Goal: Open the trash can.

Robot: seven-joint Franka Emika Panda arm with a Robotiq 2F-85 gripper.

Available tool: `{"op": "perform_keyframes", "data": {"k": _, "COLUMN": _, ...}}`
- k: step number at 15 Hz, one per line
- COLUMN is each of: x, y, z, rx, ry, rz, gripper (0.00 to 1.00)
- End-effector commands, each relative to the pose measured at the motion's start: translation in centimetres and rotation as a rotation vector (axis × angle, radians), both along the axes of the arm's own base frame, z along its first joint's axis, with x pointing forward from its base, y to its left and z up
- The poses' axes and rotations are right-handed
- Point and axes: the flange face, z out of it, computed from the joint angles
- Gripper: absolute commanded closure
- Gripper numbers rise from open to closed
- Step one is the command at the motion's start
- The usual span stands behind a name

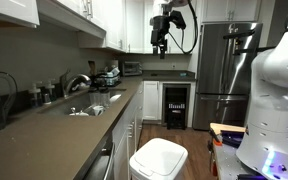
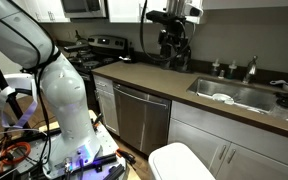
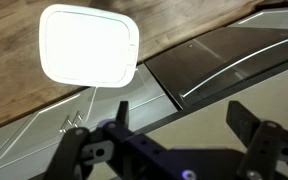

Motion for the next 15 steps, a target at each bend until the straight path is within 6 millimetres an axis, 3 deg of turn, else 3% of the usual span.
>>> {"op": "perform_keyframes", "data": {"k": 1, "x": 4.5, "y": -0.9, "z": -3.4, "rx": -0.013, "ry": 0.048, "rz": 0.002, "gripper": 0.00}}
{"op": "perform_keyframes", "data": {"k": 7, "x": 7.9, "y": -1.0, "z": -11.2, "rx": -0.049, "ry": 0.095, "rz": -0.008, "gripper": 0.00}}
{"op": "perform_keyframes", "data": {"k": 15, "x": 8.0, "y": -0.5, "z": -24.4, "rx": -0.067, "ry": 0.075, "rz": -0.035, "gripper": 0.00}}
